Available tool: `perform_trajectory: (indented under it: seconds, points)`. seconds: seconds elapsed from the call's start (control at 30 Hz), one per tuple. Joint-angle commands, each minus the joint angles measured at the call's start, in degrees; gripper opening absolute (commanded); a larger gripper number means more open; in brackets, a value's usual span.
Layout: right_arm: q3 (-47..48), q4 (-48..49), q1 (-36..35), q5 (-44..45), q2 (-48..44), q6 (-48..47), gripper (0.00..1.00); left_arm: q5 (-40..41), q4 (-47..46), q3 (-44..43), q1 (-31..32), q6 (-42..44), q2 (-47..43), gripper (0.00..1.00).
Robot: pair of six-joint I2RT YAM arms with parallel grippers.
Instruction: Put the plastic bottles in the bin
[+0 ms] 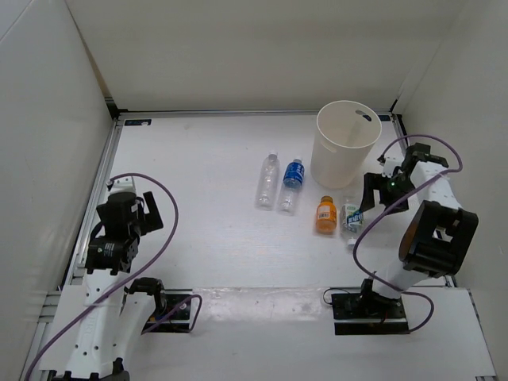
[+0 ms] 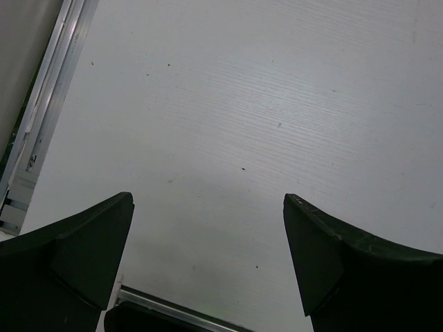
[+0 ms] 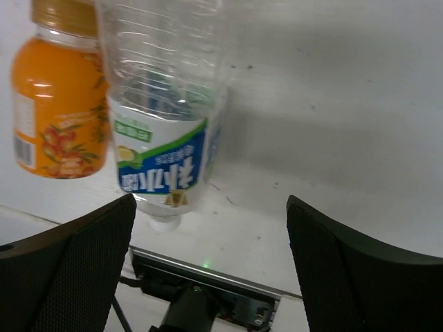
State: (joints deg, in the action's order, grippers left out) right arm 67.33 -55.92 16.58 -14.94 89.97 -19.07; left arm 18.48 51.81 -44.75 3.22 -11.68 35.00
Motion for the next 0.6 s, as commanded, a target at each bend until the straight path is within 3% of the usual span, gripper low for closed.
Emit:
perform_trajectory:
  seconds: [0.0,0.2,0.57]
  points:
    - [2.81,-1.56,-1.11,-8.52,-1.11,1.49,0.9,-0.47,-0.92,-2.27,0.2,-0.79,0.06,1.0]
    - [0.09,5.46,-7.77,-4.22,-4.28,3.6,0.9,0.77,-0.13,-1.83,0.12,-2.29,-1.87,1.0]
    - [2.27,10.21,-11.21,0.79,7.84,6.41,0.9,3.05,0.75,-1.92,0.12,-3.7,-2.75,1.0]
